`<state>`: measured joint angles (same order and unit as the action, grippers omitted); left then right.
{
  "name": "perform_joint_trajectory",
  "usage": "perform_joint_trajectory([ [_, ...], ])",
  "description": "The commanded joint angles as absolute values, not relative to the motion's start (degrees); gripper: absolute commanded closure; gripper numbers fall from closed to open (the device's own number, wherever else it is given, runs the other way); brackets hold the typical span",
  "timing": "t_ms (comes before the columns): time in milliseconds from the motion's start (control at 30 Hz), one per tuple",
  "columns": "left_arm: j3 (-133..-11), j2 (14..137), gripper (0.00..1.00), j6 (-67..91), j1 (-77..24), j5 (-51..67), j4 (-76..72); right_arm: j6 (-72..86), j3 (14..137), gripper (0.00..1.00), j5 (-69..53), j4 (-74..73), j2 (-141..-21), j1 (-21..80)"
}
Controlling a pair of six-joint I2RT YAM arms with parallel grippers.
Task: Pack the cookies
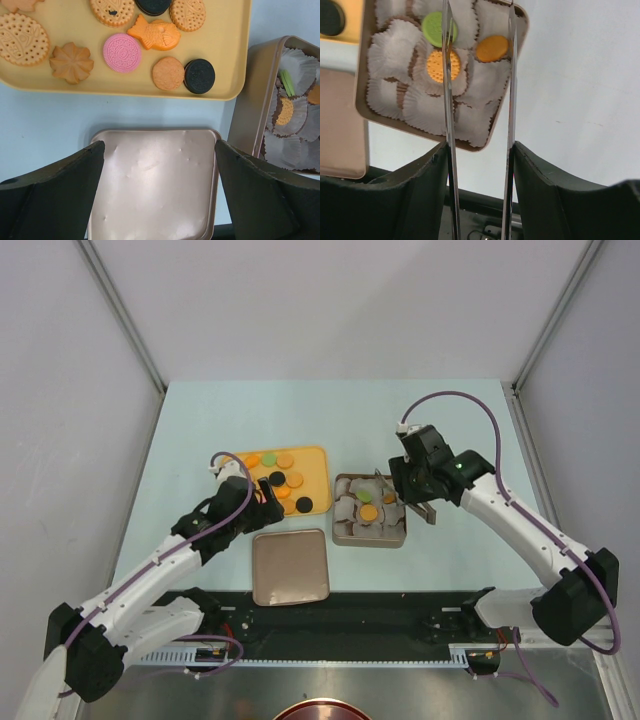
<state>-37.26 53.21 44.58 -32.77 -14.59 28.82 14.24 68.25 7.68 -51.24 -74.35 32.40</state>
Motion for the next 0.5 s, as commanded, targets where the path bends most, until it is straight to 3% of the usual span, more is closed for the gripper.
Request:
perform_joint_trajectory([
  [0,-39.20,51.51,0.04,44.56,-32.96,-14.85,28.74,16.08,71.44,0.44,5.54,-47.46,-72.68,35.94],
  [267,-39.90,49.14,0.02,45.61,-32.96,-17.04,31.99,17.23,79.79,0.44,4.13,-42.54,-85.15,46.14],
  [467,-41.84,47.03,0.01,46.84,-31.91,-21.88,38.05,14.42,93.32,0.44,2.37,-42.45,-98.86,49.48],
])
